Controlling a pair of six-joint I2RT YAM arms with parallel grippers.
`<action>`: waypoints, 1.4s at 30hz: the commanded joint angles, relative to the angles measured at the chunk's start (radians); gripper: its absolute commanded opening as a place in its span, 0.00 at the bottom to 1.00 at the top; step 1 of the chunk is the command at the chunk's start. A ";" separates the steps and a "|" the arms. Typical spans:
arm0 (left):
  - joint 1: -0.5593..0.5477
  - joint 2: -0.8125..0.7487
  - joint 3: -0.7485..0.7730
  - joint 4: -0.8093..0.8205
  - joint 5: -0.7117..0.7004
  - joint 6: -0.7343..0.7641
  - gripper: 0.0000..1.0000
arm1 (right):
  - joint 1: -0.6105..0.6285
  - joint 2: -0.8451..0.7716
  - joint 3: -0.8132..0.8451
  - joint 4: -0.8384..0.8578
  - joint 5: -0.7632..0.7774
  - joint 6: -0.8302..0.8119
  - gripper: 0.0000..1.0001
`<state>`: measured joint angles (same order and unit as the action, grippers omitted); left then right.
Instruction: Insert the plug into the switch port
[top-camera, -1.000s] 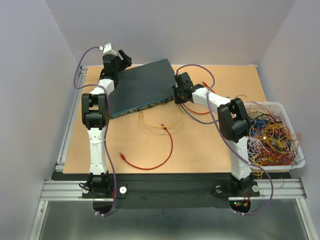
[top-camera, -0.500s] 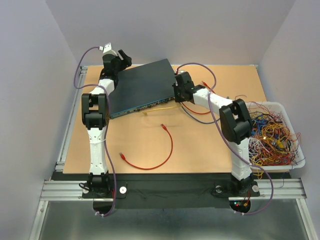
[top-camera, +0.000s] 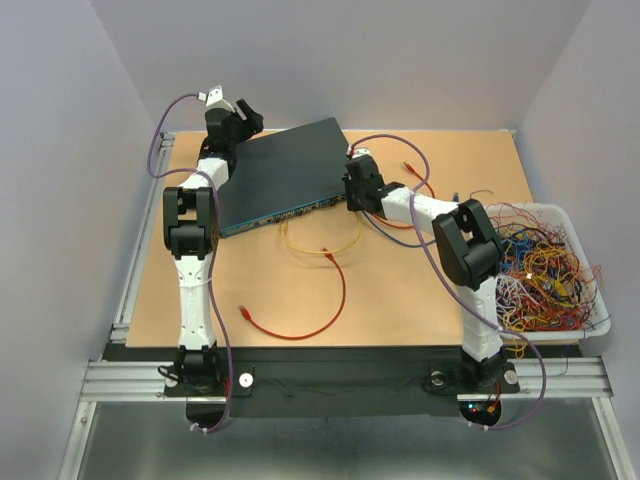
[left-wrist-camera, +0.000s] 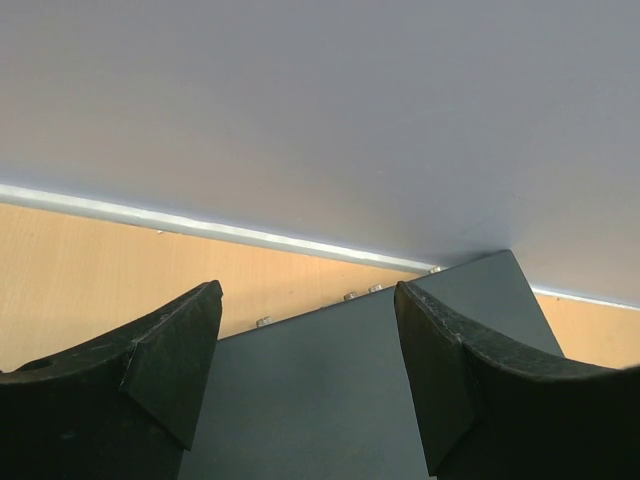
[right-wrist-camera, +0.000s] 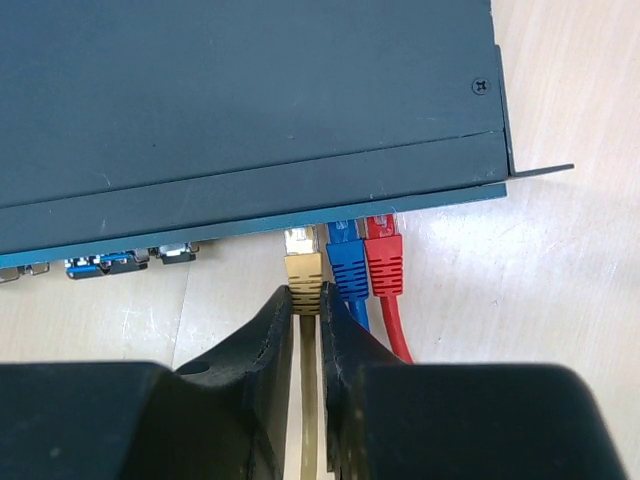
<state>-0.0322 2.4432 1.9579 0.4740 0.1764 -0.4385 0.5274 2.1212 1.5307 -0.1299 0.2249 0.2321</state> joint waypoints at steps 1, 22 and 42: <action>0.003 -0.019 -0.005 0.048 0.009 0.012 0.81 | -0.006 0.011 0.019 0.219 0.106 -0.002 0.00; 0.008 -0.015 -0.008 0.048 0.014 0.003 0.81 | -0.083 0.077 0.201 0.231 0.077 -0.013 0.00; 0.012 -0.016 -0.013 0.048 0.018 -0.002 0.81 | -0.084 0.172 0.539 0.374 0.140 -0.143 0.00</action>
<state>-0.0303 2.4432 1.9564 0.4744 0.1833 -0.4397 0.5167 2.3047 1.9369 -0.5446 0.2111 0.1417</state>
